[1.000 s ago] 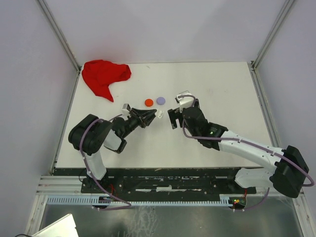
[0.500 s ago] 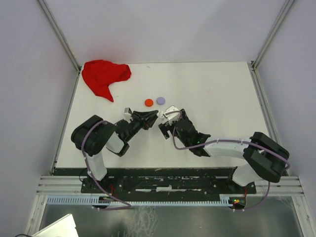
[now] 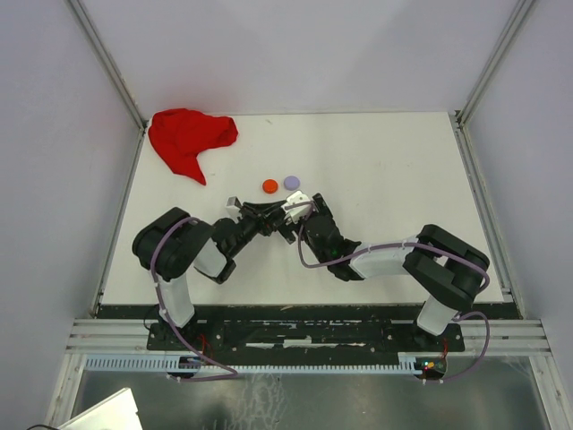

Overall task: Insert the wireless bluetooth earbuds into the charging case
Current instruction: Close the charging case.

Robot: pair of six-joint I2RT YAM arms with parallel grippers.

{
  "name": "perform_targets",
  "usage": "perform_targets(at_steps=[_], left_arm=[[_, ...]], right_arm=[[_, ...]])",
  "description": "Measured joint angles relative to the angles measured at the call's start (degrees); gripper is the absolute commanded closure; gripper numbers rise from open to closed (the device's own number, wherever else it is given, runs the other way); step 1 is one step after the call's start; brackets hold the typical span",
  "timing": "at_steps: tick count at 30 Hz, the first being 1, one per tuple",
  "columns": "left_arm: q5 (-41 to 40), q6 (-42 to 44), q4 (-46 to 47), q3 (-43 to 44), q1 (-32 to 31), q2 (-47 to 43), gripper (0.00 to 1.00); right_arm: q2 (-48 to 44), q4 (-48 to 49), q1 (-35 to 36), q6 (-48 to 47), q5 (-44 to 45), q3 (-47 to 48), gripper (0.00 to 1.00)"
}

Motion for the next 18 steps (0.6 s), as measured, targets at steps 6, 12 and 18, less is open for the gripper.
perform_targets(at_steps=[6,12,18], left_arm=[[-0.09,-0.31,0.02,-0.11,0.00,1.14,0.97],[-0.31,-1.22,0.07,-0.35,0.04,2.03,0.97],[-0.22,-1.62,0.09,-0.39,-0.02,2.75,0.97]], right_arm=[[0.15,1.79,0.00,-3.13,4.17,0.00,0.00],[0.15,3.34,0.04,-6.47,7.52,-0.42,0.01],[-0.92,4.04,0.22,-9.11,9.14,-1.92,0.00]])
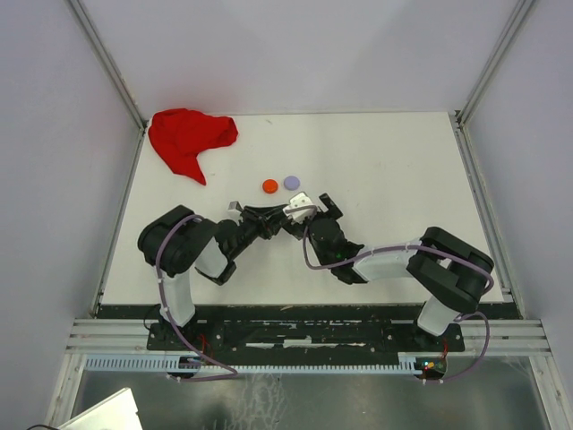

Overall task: Insert the wireless bluetooth earbuds into the charging case
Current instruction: Close the charging case, then place the charging case at the center of the board.

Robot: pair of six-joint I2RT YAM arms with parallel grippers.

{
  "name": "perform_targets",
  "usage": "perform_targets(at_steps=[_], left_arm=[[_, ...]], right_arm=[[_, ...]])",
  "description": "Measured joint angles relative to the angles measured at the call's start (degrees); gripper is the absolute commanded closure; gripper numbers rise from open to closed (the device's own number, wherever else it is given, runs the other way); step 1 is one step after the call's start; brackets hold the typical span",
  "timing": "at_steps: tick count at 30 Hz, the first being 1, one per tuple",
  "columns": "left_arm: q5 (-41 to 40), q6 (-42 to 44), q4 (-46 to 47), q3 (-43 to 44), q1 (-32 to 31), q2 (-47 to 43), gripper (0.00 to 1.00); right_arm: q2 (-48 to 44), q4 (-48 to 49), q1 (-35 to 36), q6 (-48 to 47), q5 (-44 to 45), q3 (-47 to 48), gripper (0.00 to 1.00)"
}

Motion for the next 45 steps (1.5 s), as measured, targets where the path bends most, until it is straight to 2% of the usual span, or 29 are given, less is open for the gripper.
perform_targets(at_steps=[8,10,13,18,22,27,31,45], left_arm=[[0.37,-0.04,0.00,0.02,0.11,0.90,0.97],[0.70,0.07,-0.04,0.07,0.57,1.68,0.97],[2.78,2.25,-0.15,1.88,2.25,3.45,0.97],[3.93,8.55,-2.03,5.64,3.58,3.85,0.97],[3.76,16.15,-9.35,8.39,3.65,2.60,0.97],[1.09,26.99,-22.53,10.43,3.63,-2.69,0.97],[-1.20,33.03,-27.91,11.69,3.63,-4.50,0.97],[-4.28,40.00,-30.67,13.75,3.48,2.16,0.96]], right_arm=[[-3.41,-2.40,0.00,-1.68,4.24,-1.57,0.00],[-5.75,-7.34,-0.15,1.90,6.80,-1.49,0.00],[-13.35,-23.87,-3.37,13.75,8.35,0.74,0.00],[-23.50,-32.98,-5.79,21.70,8.28,1.09,0.00],[-29.38,-37.16,-5.73,24.57,7.48,1.05,0.00],[-33.99,-39.80,-5.73,25.90,6.25,-0.76,0.00],[-36.00,-41.00,-5.73,26.12,5.64,-2.01,0.00],[-36.87,-41.29,-5.73,26.03,3.23,-3.61,0.01]])
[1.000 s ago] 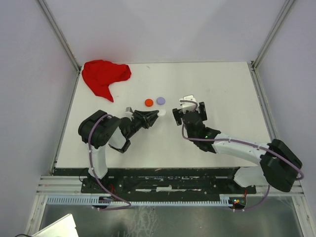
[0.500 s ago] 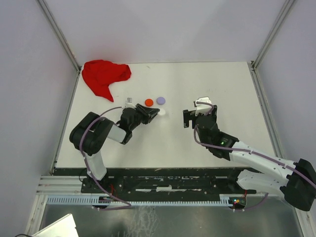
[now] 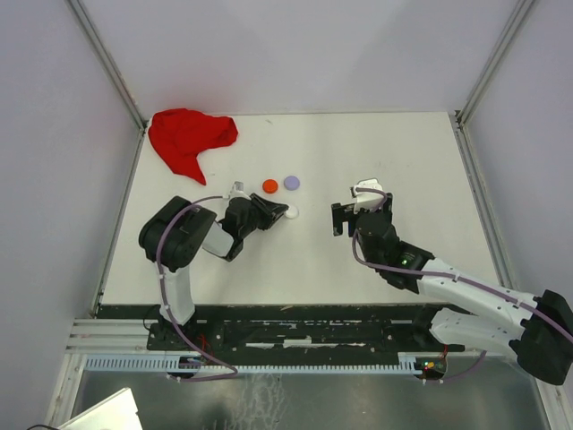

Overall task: Insert the wireless bluetooth earbuds into the charging case
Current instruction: Place the charging case at the center of the board, then reset both arms

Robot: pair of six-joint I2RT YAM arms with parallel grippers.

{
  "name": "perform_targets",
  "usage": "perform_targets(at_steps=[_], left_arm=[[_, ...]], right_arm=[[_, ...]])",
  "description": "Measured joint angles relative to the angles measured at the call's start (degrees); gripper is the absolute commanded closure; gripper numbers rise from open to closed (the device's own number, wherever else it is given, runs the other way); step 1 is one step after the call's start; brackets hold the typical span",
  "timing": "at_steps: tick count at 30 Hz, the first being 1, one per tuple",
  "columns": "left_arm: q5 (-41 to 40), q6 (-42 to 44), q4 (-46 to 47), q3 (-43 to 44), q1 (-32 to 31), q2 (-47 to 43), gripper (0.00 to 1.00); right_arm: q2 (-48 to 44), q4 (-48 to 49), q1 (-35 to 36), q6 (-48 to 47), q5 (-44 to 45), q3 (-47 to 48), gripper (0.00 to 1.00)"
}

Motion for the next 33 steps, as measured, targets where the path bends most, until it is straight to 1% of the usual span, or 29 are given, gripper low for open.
perform_targets(at_steps=[2,4,5,7,11,15,19,23,28,33], left_arm=[[-0.31,0.37,0.02,0.44,-0.13,0.26,0.82],[-0.52,0.55,0.31,0.81,-0.24,0.70,0.63],[-0.59,0.63,0.35,0.94,-0.24,0.79,0.57],[-0.98,1.05,0.24,0.98,-0.31,0.81,0.49],[-1.49,1.55,0.15,1.16,-0.35,0.81,0.38],[-2.01,1.90,0.46,1.14,-0.35,0.20,0.29],[-4.57,3.93,-3.15,0.02,-0.20,-3.61,0.21],[-9.14,7.56,-12.20,-2.19,1.40,-12.22,0.12],[-15.96,12.96,-24.09,-3.69,6.32,-25.18,0.01],[-24.37,15.91,-32.63,-7.48,12.17,-36.59,0.01]], right_arm=[[-0.42,0.04,0.00,-0.09,-0.20,0.00,0.00],[-0.83,0.04,0.00,-0.11,-0.42,0.00,0.00],[-0.92,0.07,0.00,-0.11,-0.46,0.00,0.00],[-0.92,-0.02,0.00,-0.11,-0.55,0.00,0.00],[-0.92,-0.46,0.00,-0.04,-0.52,0.00,0.00],[-0.94,-1.09,-0.02,0.57,-0.15,0.00,0.00],[-0.94,-4.59,-0.81,3.21,0.68,0.22,0.00],[-0.81,-11.82,-4.07,7.67,1.77,2.36,0.01],[-0.70,-19.65,-9.75,13.92,3.17,5.51,0.00],[-0.39,-24.74,-12.41,19.45,5.42,5.77,0.01]])
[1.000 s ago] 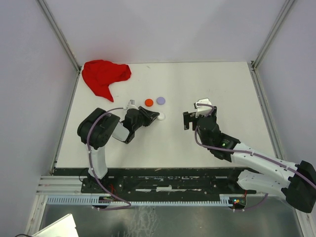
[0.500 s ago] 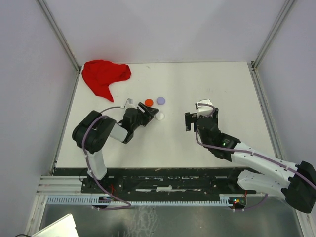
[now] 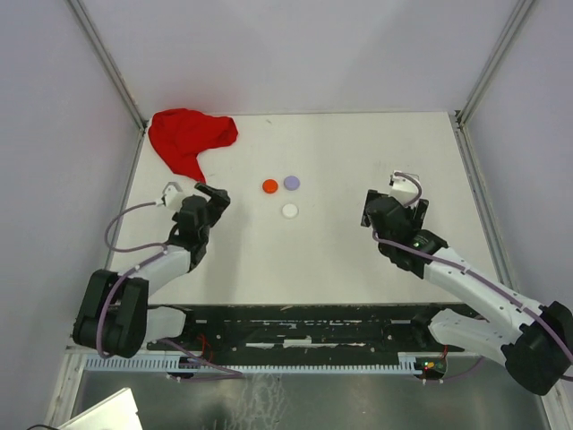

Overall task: Insert the wireless bluetooth earbuds into the charging case
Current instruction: Reset both arms

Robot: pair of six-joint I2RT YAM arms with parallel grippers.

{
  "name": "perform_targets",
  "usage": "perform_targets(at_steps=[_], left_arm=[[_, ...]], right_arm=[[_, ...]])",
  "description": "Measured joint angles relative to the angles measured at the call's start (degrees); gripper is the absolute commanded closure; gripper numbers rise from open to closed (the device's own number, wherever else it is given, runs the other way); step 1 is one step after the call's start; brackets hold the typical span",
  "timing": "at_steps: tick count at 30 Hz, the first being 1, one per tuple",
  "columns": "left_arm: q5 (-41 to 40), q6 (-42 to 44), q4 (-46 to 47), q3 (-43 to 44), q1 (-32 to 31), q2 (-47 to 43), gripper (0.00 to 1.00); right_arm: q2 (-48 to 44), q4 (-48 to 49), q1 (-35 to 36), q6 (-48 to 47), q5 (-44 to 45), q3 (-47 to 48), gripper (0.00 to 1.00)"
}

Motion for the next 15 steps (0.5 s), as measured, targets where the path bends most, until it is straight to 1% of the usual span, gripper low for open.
perform_targets(at_steps=[3,7,11,15], left_arm=[[-4.96,0.90,-4.11,-2.93,2.08,-5.46,0.01],[-10.12,2.60,-8.41,-5.16,3.37,-10.84,0.01],[-11.56,3.28,-8.98,-6.01,4.33,-13.14,0.01],[-11.17,3.32,-9.16,-6.05,4.50,-13.09,0.01]], right_arm=[[1.33,-3.19,-0.02,3.93,2.34,1.20,0.00],[5.62,-9.97,-0.04,11.08,7.34,6.05,0.01],[10.51,-16.17,-0.04,16.98,10.69,10.93,0.00],[12.00,-18.82,-0.04,20.02,11.52,11.50,0.00]])
